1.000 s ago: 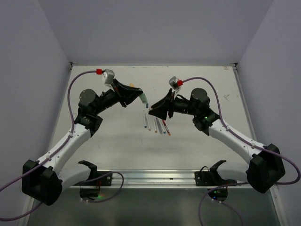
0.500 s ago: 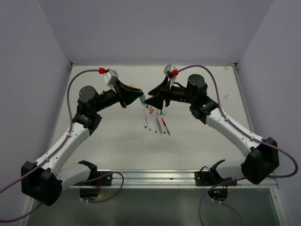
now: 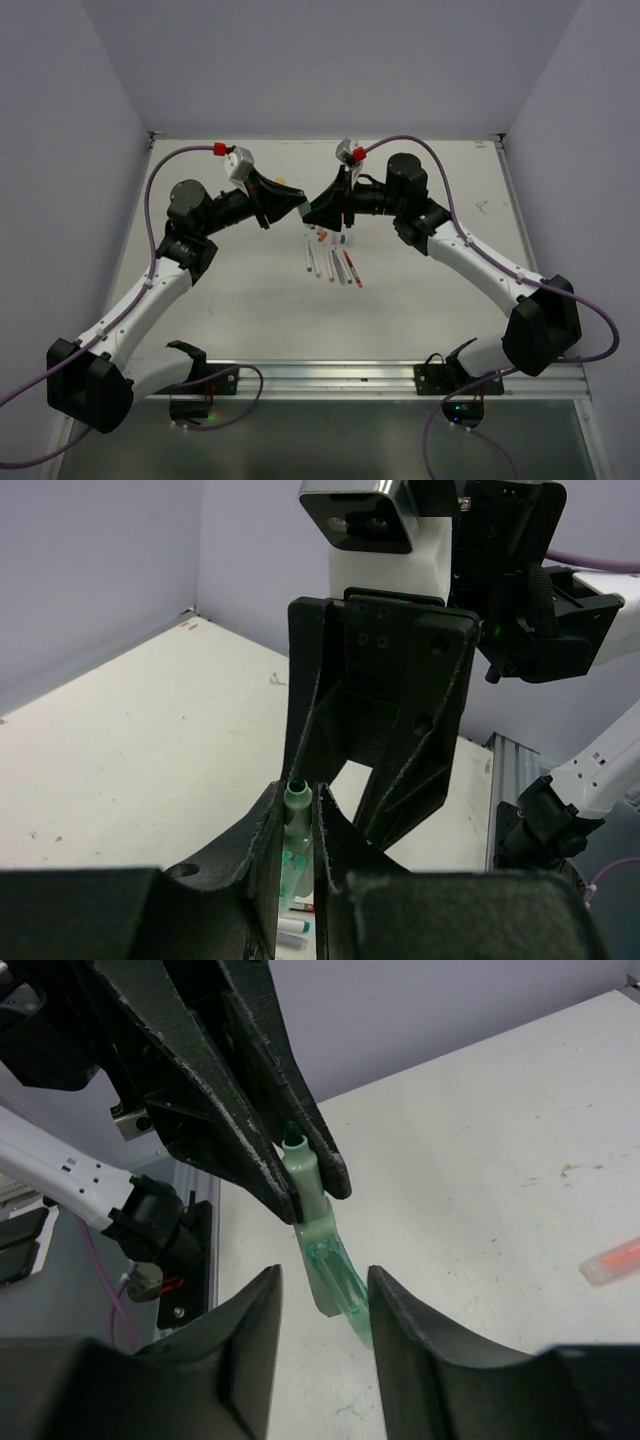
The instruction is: Open the pen caps
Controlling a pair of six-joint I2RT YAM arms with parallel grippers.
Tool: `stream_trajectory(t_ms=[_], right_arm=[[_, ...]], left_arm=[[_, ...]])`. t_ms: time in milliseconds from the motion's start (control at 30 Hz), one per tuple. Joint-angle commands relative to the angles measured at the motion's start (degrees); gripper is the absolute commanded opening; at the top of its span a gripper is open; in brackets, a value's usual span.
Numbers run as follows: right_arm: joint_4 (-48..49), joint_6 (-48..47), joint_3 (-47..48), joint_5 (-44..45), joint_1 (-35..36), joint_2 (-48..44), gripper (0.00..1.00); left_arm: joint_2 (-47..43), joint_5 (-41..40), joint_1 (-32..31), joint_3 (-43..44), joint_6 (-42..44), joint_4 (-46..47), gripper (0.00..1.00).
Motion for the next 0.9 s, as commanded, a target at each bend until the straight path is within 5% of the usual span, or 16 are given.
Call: stream_trajectory(t_ms=[0,267,400,700,867], right_arm=[[2.59,1.13,2.34,-3.4,-0.3,0.64,0.38],[2.16,2.19,0.76,-3.93,-0.3,0.38,0.12],[0.31,1.84,-1.17,-2.27,-0.99,-0.5,0.05],[-8.63,2.1,-11.81,1.6,-8.19,-3.49,0.02],[-19.45,-0.53,-12.78,6.86,-12.24,-1.73,0.01]], left_arm=[[0.5,1.57,-0.32,2.03,-0.02,3.52,0.17],[0.67,1.22,-0.41,1.68,-0.11,3.34,0.21],[0.85,-0.26,-0.32,1.07,-0.11,2.46,0.34],[0.15,-15.61,0.03,-1.13,1.03,-6.58,0.91],[0.23,-30.13,0.55,-0.87,0.86,-15.37,0.99]])
